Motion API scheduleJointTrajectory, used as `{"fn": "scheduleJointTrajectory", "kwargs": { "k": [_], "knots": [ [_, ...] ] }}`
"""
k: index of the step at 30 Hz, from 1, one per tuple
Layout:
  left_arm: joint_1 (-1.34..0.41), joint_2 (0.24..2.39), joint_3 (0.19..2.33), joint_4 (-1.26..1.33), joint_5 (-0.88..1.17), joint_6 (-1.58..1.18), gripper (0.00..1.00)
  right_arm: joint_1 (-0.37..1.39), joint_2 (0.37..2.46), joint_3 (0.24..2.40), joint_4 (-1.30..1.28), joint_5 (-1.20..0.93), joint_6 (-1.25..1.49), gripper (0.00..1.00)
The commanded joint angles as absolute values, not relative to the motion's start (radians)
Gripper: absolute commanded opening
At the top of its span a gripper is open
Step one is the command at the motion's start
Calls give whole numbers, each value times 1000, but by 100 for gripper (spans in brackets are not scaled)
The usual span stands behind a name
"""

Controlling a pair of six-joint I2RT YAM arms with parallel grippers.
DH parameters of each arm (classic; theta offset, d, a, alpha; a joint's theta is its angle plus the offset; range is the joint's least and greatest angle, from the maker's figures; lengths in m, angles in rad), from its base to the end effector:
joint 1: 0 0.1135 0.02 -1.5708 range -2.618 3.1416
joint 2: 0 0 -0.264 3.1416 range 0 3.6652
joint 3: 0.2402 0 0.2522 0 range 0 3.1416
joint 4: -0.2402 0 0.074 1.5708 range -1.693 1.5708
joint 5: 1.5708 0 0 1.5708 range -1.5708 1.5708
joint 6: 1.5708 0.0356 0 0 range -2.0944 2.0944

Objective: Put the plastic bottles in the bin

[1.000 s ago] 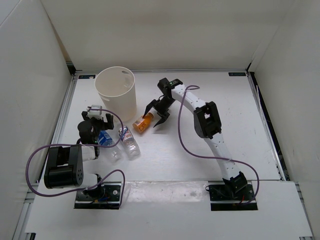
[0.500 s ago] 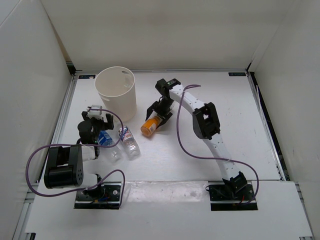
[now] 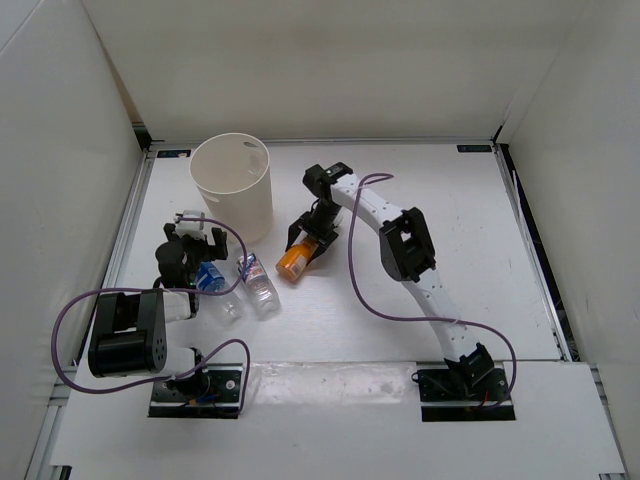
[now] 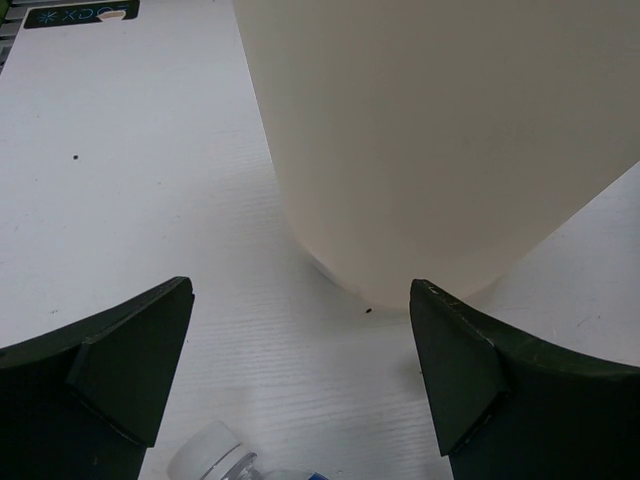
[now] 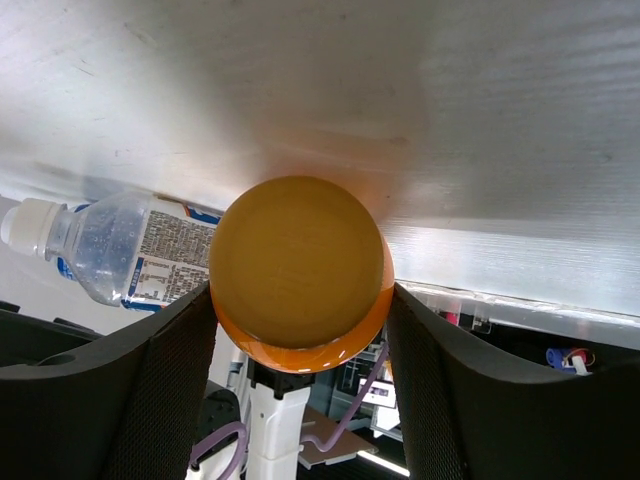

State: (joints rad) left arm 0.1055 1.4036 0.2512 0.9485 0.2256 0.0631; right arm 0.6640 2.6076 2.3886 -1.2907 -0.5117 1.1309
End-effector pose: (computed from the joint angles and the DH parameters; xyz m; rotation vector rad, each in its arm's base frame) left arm 0.2364 0.0170 0.1524 0.1252 1.7657 -0.0781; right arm 0.3876 0.3254 0.1484 -0.6111 -2.6645 -0.5112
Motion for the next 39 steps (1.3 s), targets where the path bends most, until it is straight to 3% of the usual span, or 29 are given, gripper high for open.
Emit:
{"fn": "scheduleJointTrajectory", "kwargs": {
  "k": [1, 3, 6, 7, 17, 28, 31, 36, 39],
  "knots": [
    [104, 1382, 252, 951, 242, 66, 100, 661, 2622, 2384, -1321, -492, 1137, 36],
    [109, 1384, 252, 954, 241, 66, 100, 647, 2615, 2385, -1316, -489, 1132, 30],
    [107, 1388, 252, 960, 242, 64, 100, 620, 2592, 2375, -1310, -482, 1118, 12],
    [107, 1388, 250, 959, 242, 66, 100, 617, 2579, 2372, -1310, -482, 1115, 0],
    [109, 1385, 255, 957, 244, 66, 100, 574, 2545, 2347, -1283, -492, 1114, 0],
    [121, 1391, 255, 965, 273, 60, 100, 525, 2444, 2292, -980, -551, 1181, 0],
    [127, 1390, 252, 965, 279, 60, 100, 514, 2405, 2284, -782, -586, 1235, 0],
    [127, 1385, 249, 960, 278, 58, 100, 492, 2318, 2160, -212, -594, 1440, 0],
    [126, 1382, 250, 956, 278, 61, 100, 488, 2301, 2194, -70, -520, 1544, 0]
  ]
}}
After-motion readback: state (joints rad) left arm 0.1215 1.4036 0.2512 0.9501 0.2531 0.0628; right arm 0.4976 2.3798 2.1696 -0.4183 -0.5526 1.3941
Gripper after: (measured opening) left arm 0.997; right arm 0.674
